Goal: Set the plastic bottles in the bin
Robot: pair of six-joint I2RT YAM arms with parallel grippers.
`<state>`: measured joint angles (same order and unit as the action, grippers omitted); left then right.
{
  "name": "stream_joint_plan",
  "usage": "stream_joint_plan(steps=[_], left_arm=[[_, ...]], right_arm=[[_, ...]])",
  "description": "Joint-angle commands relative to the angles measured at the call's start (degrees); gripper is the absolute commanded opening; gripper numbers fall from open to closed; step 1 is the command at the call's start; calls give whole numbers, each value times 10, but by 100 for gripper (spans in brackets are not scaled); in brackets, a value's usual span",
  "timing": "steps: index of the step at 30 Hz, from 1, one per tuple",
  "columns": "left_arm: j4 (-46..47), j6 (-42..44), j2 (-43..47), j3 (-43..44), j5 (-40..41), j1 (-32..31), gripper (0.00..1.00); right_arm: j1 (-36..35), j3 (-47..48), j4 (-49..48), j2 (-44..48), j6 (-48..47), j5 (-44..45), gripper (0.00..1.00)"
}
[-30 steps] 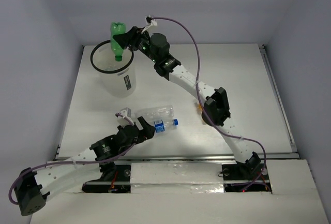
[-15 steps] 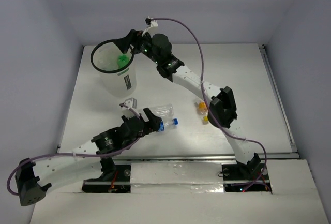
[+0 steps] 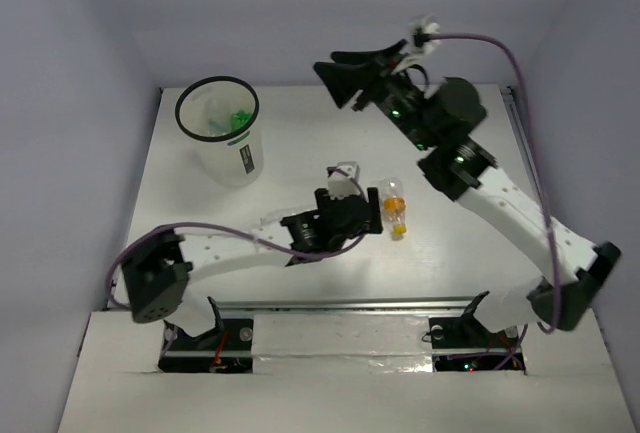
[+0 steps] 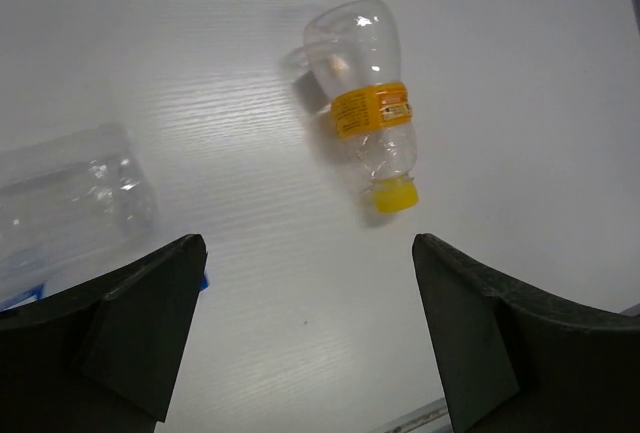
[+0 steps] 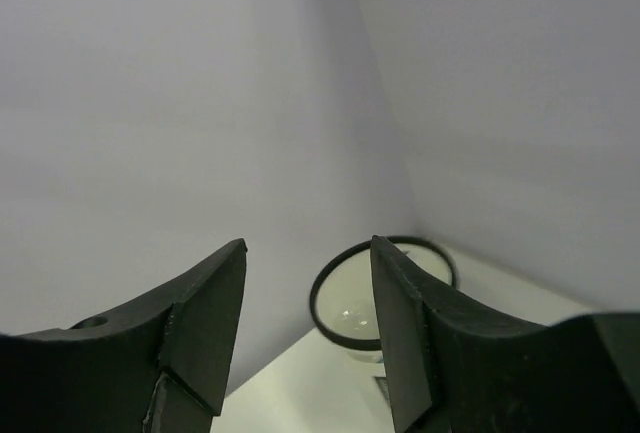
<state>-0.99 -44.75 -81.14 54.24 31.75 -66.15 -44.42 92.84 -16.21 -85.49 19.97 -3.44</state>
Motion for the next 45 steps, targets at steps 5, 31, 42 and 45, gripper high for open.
stream_joint_plan(steps=[5,31,42,45], left_arm=[[11,62,-196,192,-17,-4,86],[-29,105,-446,439,-64,84,49],[49,177,-218,380,-114,145,48],[55,188,-155,372,-116,189,47]], right_arm=[[27,-130,85,216,-84,73,70],[32,-286,142,379,-42,89,82],[32,-394,221,567,45,-68,60],[32,-418,263,575,46,-76,51]])
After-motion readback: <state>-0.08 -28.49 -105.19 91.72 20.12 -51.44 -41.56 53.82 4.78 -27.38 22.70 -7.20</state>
